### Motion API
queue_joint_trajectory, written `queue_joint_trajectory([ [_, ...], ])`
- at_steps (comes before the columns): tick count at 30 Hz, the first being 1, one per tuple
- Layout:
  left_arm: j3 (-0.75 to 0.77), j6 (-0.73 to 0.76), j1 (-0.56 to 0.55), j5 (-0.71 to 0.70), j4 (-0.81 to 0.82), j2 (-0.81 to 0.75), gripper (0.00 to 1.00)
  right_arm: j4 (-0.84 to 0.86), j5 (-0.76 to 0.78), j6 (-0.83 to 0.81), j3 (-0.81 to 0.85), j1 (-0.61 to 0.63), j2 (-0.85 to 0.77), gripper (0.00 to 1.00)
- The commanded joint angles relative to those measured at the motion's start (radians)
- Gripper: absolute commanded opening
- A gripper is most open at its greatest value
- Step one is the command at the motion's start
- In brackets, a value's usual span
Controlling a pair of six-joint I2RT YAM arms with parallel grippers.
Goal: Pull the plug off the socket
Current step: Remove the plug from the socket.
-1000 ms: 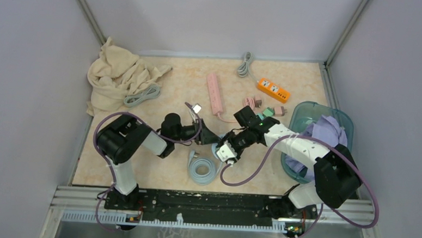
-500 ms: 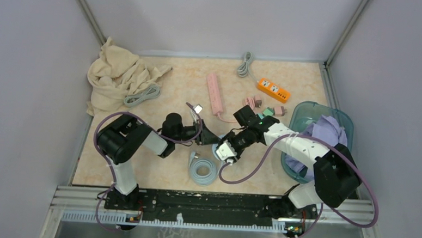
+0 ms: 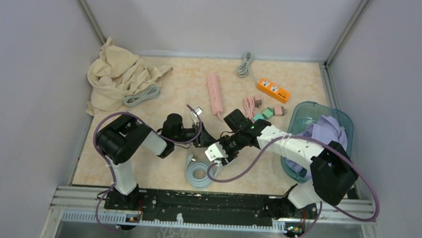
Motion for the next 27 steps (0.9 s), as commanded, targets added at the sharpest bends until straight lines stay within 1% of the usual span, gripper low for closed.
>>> queue_joint_trajectory([
  [1, 0.004, 0.061, -0.005, -0.049, 0.069, -0.016, 0.00, 0.062, -0.101, 0.072, 0.069, 0.051, 0.011, 0.00],
  [6, -0.027, 0.076, 0.027, -0.034, 0.083, -0.030, 0.00, 0.014, -0.131, 0.027, 0.077, -0.014, -0.008, 0.00],
  [10, -0.053, 0.068, 0.066, -0.009, 0.109, -0.040, 0.00, -0.058, -0.181, -0.053, 0.082, -0.072, -0.026, 0.00],
  [15, -0.058, 0.050, 0.088, 0.014, 0.138, -0.032, 0.00, -0.128, -0.222, -0.154, 0.077, -0.079, -0.030, 0.00],
  [18, -0.053, 0.045, 0.091, 0.007, 0.142, -0.027, 0.00, -0.125, -0.265, -0.165, 0.067, -0.074, -0.029, 0.00],
  [19, -0.050, 0.042, 0.089, 0.004, 0.138, -0.025, 0.00, -0.102, -0.272, -0.148, 0.060, -0.063, -0.030, 0.00],
  [21, -0.041, 0.037, 0.089, 0.003, 0.136, -0.013, 0.00, -0.002, -0.267, -0.046, 0.038, -0.020, -0.039, 0.00],
  [24, -0.025, 0.035, 0.085, 0.003, 0.124, 0.000, 0.00, 0.106, -0.181, 0.108, 0.039, 0.076, -0.025, 0.00],
  [25, -0.025, 0.038, 0.084, 0.002, 0.119, 0.002, 0.00, 0.125, -0.145, 0.165, 0.051, 0.097, -0.006, 0.00],
  [27, -0.025, 0.046, 0.083, -0.003, 0.110, 0.002, 0.00, 0.150, -0.118, 0.216, 0.070, 0.111, 0.014, 0.00],
])
